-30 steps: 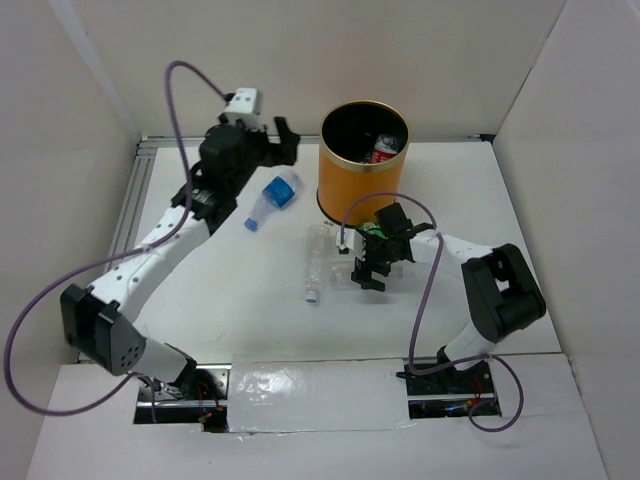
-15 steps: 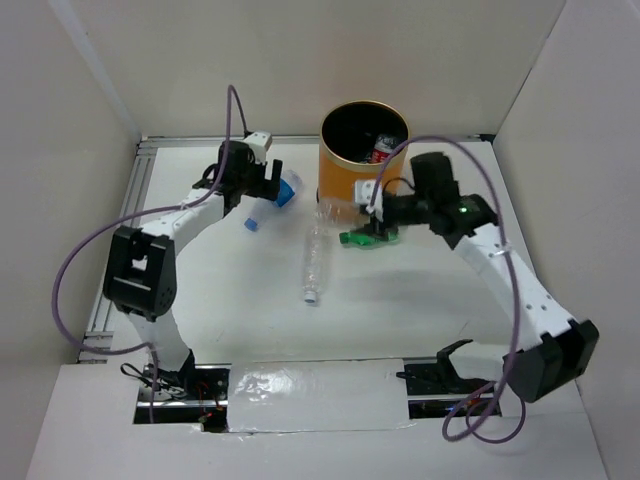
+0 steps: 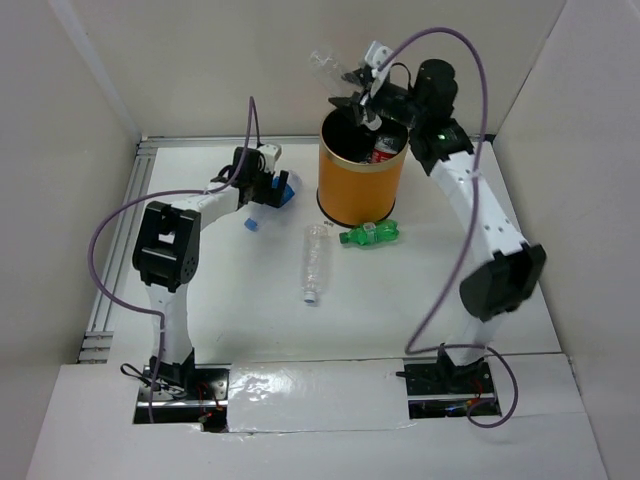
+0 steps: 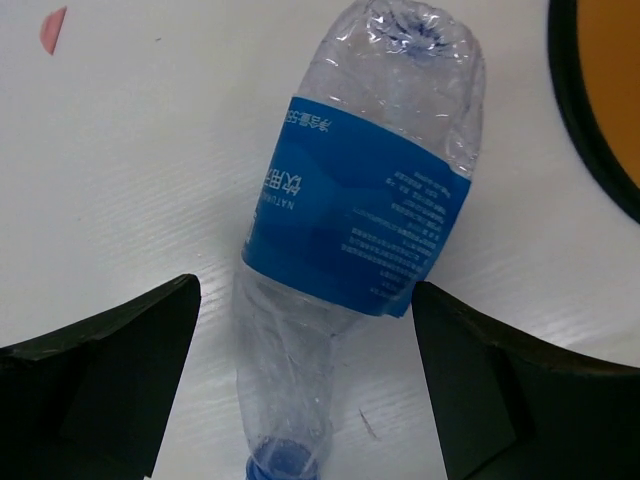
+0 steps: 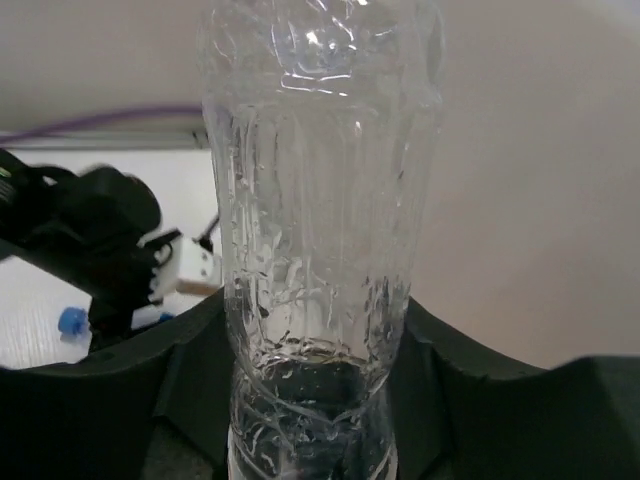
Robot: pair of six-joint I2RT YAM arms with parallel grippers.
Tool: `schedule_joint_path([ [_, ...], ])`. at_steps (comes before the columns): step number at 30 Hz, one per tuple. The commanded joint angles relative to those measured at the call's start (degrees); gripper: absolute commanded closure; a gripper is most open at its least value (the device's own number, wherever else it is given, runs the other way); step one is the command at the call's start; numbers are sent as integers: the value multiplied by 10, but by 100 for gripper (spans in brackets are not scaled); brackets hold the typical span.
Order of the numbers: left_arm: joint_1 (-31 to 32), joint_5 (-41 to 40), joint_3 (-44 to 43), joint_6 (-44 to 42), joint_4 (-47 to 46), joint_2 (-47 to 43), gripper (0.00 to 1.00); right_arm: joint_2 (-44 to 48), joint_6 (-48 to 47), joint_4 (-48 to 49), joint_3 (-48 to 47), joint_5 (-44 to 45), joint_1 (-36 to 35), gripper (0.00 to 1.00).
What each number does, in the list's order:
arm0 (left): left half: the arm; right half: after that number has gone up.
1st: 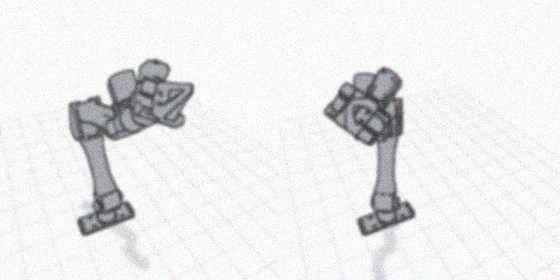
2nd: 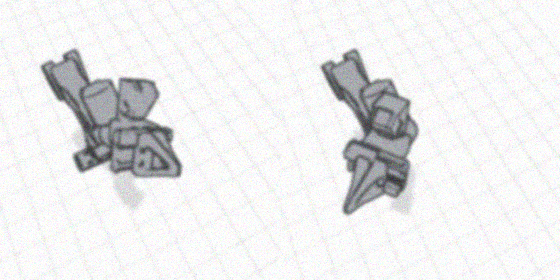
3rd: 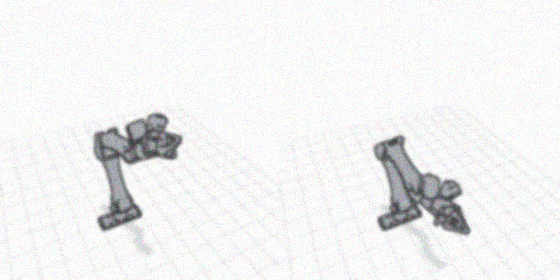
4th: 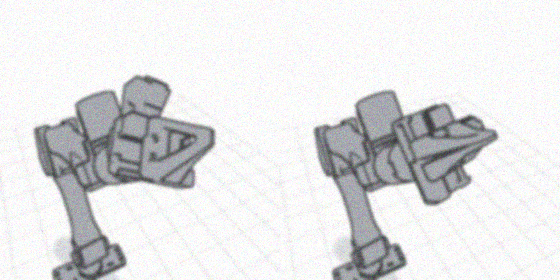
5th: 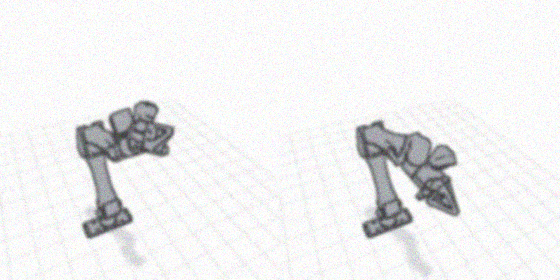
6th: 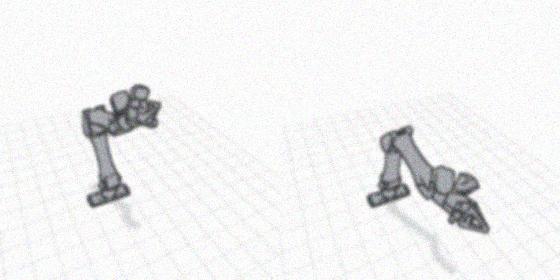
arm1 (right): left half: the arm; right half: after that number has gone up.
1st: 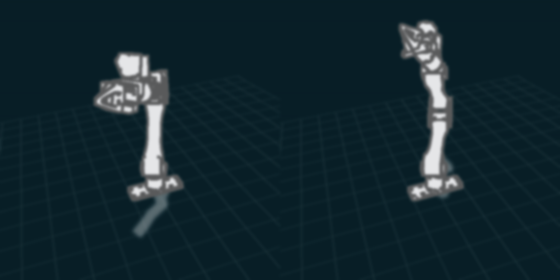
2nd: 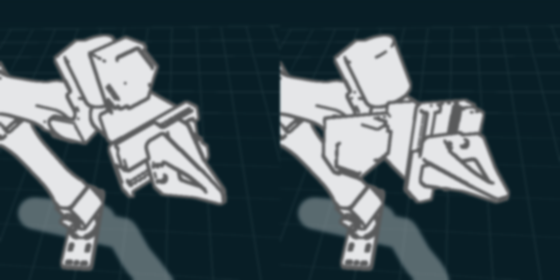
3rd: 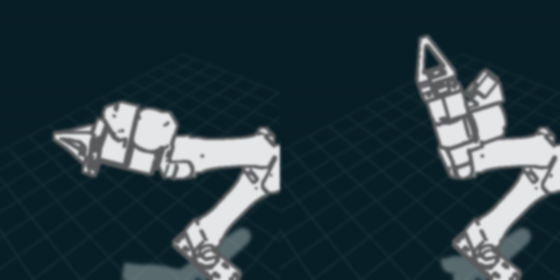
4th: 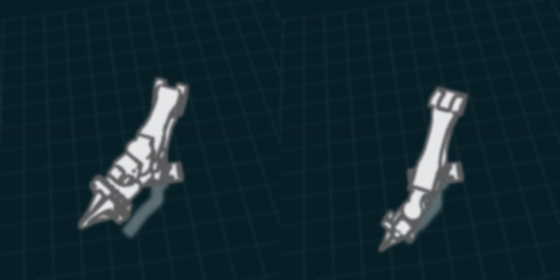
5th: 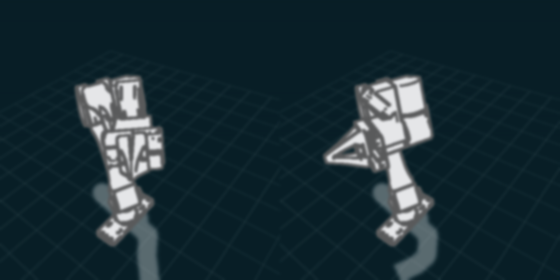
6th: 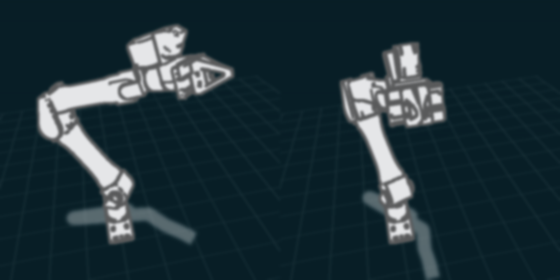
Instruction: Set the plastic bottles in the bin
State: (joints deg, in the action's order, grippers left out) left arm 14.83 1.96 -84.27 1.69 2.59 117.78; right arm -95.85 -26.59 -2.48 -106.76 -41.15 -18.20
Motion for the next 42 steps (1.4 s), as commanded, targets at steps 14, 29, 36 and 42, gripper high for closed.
schedule_joint_path([
  [14,-10,84,-83,10,55,54,54,1,116,-52,15,-27,77,1],
  [29,18,152,-60,109,23,-224,100,253,-13,-226,352,-50,158,3],
  [36,88,175,-157,209,-93,-215,100,292,-93,-280,455,-58,171,100],
  [42,137,193,-311,291,-168,-72,100,298,-103,-285,505,-44,176,67],
])
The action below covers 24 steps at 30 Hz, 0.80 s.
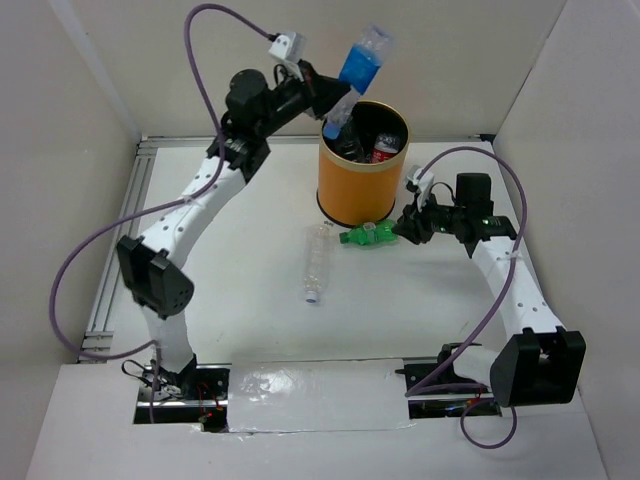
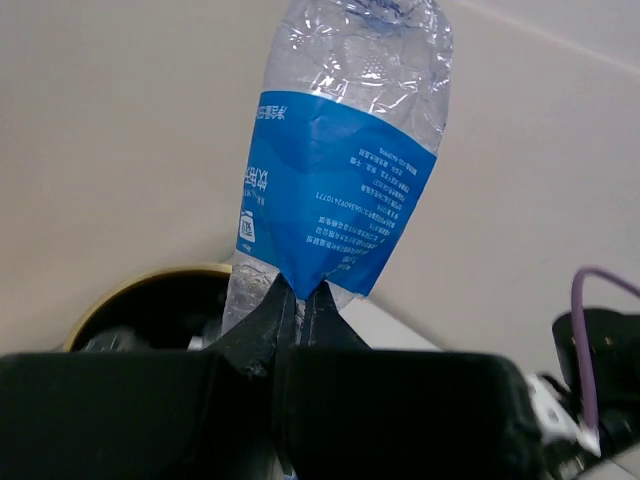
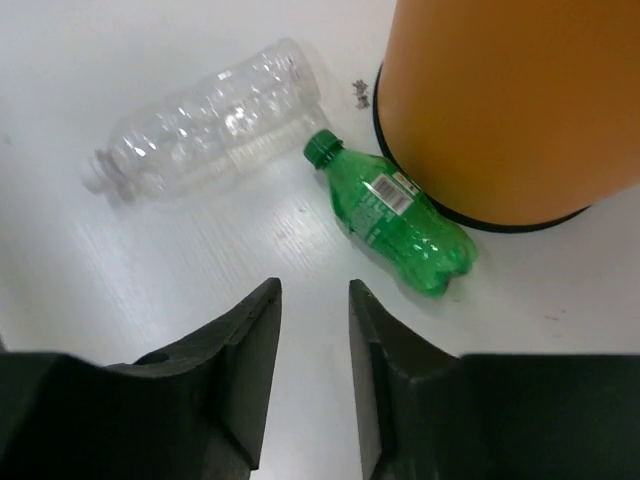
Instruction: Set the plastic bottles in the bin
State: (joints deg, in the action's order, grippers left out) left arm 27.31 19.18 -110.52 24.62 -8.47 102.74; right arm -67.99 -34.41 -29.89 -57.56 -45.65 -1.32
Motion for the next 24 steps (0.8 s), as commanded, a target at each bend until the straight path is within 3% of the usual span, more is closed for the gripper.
schedule_joint_path([
  [1,26,21,-91,67,-83,101,100,19,-25,-1,13,1,7,57],
  [4,59,-35,-107,73,-149,158,100,19,-19,20,28,1,12,22],
  [6,73,-98,-107,48,-184,181,100,24,-19,26,36,1,12,20],
  [9,78,-135,-174,43,-115,234,100,30,-29,37,49,1,18,16],
  [11,78,-135,-172,31,-102,240,87,36,-54,43,68,1,18,10],
  [12,78,-142,-164,31,-102,235,71,36,-68,43,74,1,18,5],
  [14,78,-142,-159,31,-96,229,18,36,-138,55,97,1,18,0],
  [15,78,-128,-159,31,-96,222,5,30,-164,73,108,1,18,0],
  [16,78,-128,-168,31,-91,222,0,25,-241,73,118,-7,18,0],
  [18,78,-121,-196,18,-67,200,0,8,-341,90,149,-12,18,0],
  [20,85,-121,-196,3,-47,166,0,-10,-391,105,155,-12,18,0],
  [23,99,-143,-106,-32,-15,79,0,-70,-416,161,155,19,3,0],
  [24,105,-155,-22,-40,-5,7,0,-86,-416,176,140,27,-3,0],
])
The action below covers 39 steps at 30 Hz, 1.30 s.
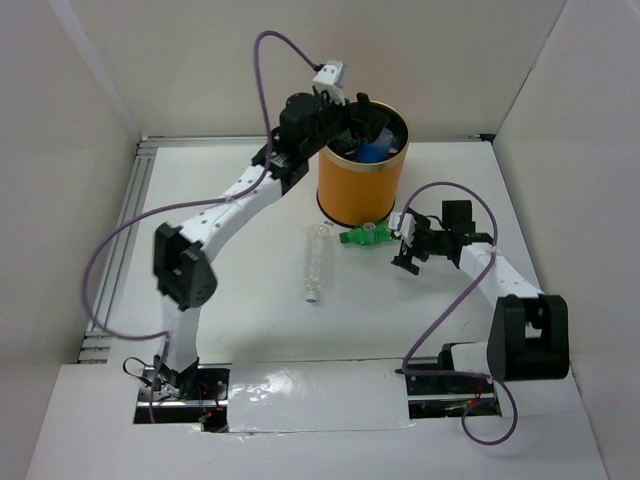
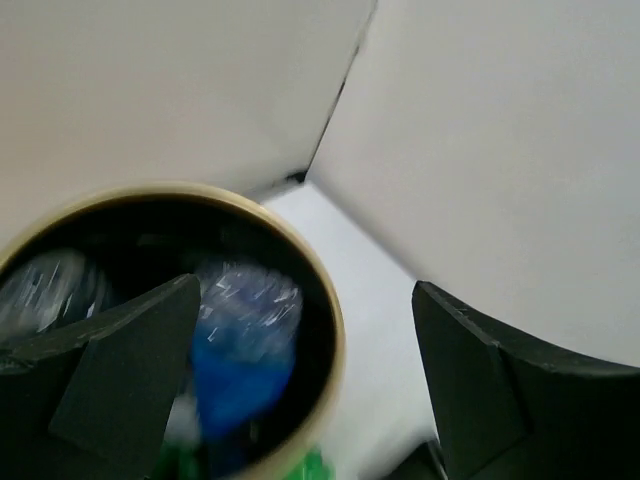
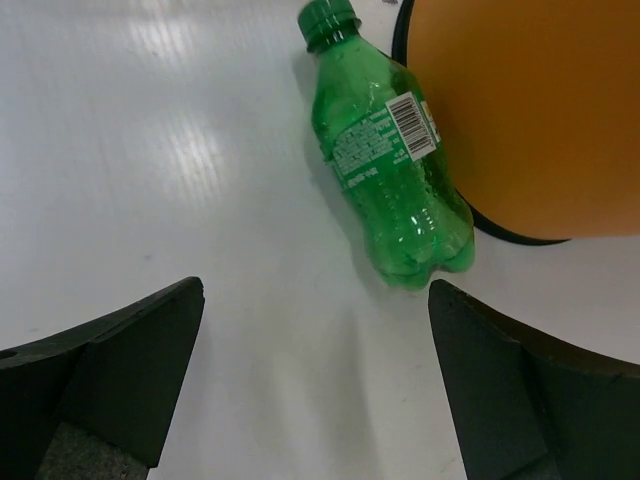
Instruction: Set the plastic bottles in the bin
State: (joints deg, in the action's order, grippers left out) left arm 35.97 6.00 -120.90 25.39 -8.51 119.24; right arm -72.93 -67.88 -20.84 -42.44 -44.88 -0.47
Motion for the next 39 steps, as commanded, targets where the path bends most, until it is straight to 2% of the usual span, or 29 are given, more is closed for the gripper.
schedule_joint_path([
  [1,24,-36,133,-47,12,-197,0,-65,-81,114,-17,28,-12,0],
  [3,30,-81,237,-54,24,-269,0,-82,-60,161,-17,55,-26,0],
  [4,30,-92,336,-54,31,-330,0,-82,-60,184,-17,66,-31,0],
  [5,35,-111,383,-48,45,-355,0,-89,-60,219,-10,75,-31,0],
  [6,35,-116,466,-37,61,-397,0,-102,-67,229,-10,88,-40,0],
  [10,46,-135,597,-9,80,-456,0,-129,-74,215,-30,103,-66,0],
  [11,59,-135,652,0,80,-467,0,-129,-74,223,-30,109,-72,0],
  [13,68,-144,699,23,70,-496,0,-136,-87,229,-35,109,-78,0],
  [16,79,-154,752,55,59,-502,0,-159,-138,180,-48,109,-96,0],
  [22,89,-181,742,87,47,-443,0,-225,-175,195,-48,143,-120,2],
  [26,95,-176,712,100,47,-398,0,-246,-201,150,-77,150,-126,15],
  [27,95,-176,704,100,47,-393,0,-252,-206,105,-84,141,-126,27],
  [29,95,-176,698,106,41,-386,0,-246,-221,53,-103,111,-121,43],
  [30,95,-176,698,106,41,-386,0,-233,-230,-6,-109,103,-115,51],
  [31,100,-171,698,106,41,-386,0,-225,-238,-40,-115,86,-115,65],
  [33,100,-171,704,106,41,-386,0,-183,-238,-119,-127,72,-110,79],
  [35,100,-171,710,106,41,-386,0,-135,-231,-154,-127,38,-102,86],
  [39,100,-150,735,100,6,-391,0,15,-146,-191,-150,-27,-73,89],
])
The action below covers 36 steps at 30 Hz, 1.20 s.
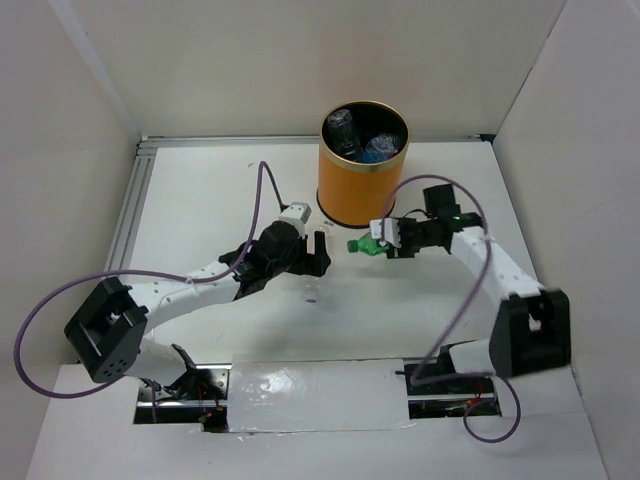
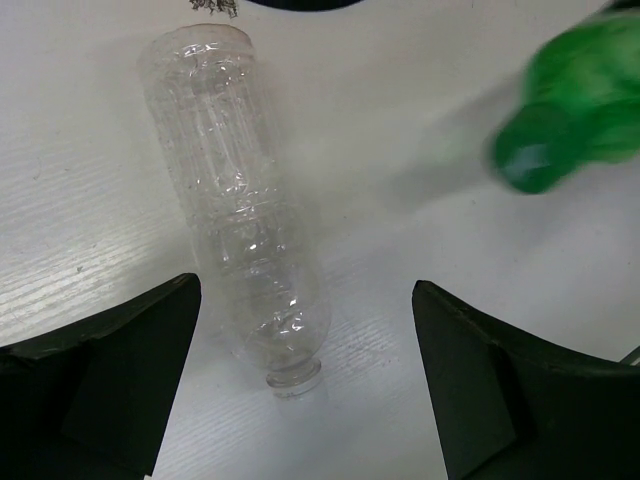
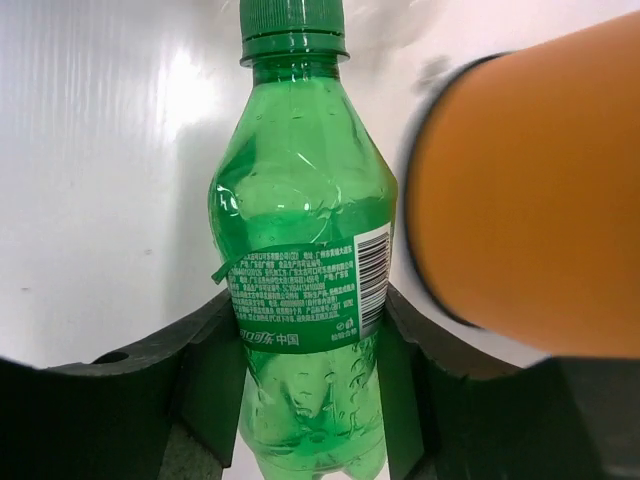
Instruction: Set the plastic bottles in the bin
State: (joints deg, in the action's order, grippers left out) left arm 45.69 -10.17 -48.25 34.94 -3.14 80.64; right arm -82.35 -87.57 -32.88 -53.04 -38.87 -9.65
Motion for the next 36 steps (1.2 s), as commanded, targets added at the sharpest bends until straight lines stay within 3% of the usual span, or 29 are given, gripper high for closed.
schedule_joint_path([
  [1,3,12,16,5,-53,-5,0,154,68,-86,-60,-100,19,91],
  [6,-3,17,3,0,-53,31,0,209,181,-77,-180,-161,25,92],
  [10,-3,29,-18,-25,-58,58,0,196,341,114,-224,-133,25,90],
  [12,-8,29,-32,-33,-58,77,0,131,392,192,-256,-98,25,87],
  [18,-14,10,-64,-50,-39,115,0,-122,470,196,-486,-77,46,81],
  [23,-19,9,-69,-50,-39,141,0,-297,548,103,-733,-119,67,65],
  [26,-24,9,-69,-50,-39,147,0,-351,580,88,-770,-126,67,52],
  [27,-24,9,-69,-50,-39,153,0,-351,587,93,-770,-126,74,32],
  [28,-24,9,-69,-50,-39,160,0,-351,596,105,-763,-119,74,20],
  [31,-24,-3,-80,-55,-39,180,0,-342,624,119,-756,-125,81,0],
  [36,-24,-26,-120,-65,-23,226,0,-283,715,146,-720,-169,113,0],
])
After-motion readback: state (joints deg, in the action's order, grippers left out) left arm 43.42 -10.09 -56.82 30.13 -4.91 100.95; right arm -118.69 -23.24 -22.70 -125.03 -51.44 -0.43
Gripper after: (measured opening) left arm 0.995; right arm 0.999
